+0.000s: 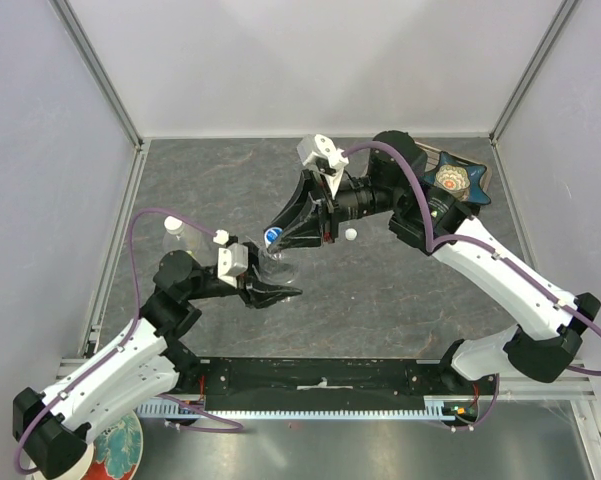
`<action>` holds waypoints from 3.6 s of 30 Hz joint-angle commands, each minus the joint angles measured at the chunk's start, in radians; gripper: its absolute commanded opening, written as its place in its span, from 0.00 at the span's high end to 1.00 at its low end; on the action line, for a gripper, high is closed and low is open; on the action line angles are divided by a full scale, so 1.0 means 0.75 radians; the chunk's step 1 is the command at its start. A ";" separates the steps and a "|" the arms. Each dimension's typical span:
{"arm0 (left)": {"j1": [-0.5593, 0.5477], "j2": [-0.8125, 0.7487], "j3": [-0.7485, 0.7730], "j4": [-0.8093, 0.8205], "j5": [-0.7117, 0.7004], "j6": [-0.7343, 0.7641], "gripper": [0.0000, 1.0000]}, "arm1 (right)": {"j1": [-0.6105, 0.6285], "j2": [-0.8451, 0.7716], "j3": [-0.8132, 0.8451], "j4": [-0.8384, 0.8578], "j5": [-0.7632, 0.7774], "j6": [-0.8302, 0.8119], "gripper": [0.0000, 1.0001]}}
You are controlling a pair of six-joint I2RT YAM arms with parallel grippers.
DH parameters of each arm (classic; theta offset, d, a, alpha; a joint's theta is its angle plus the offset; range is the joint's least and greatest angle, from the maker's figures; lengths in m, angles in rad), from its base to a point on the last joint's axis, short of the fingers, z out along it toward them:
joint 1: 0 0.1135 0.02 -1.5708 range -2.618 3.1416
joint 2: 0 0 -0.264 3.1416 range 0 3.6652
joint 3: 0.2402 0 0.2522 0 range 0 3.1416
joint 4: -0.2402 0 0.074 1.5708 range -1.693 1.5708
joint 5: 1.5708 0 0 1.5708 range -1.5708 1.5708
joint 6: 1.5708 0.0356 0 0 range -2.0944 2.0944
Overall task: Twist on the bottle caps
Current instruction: Screw the bottle cap onto the plastic bottle.
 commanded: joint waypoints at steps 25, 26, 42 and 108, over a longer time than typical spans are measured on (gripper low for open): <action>0.010 -0.027 0.015 0.119 -1.000 0.211 0.98 | 0.559 0.357 0.094 -0.454 2.412 0.343 1.00; 0.010 -0.025 0.017 0.112 -1.000 0.211 0.98 | 0.581 0.397 0.113 -0.466 2.469 0.360 1.00; 0.012 -0.063 -0.018 0.110 -0.837 0.105 0.98 | 0.482 0.091 0.174 -0.221 1.691 0.096 0.26; -0.011 -0.024 0.031 0.084 -0.615 0.211 0.98 | 0.099 0.091 0.041 -0.440 0.964 0.067 1.00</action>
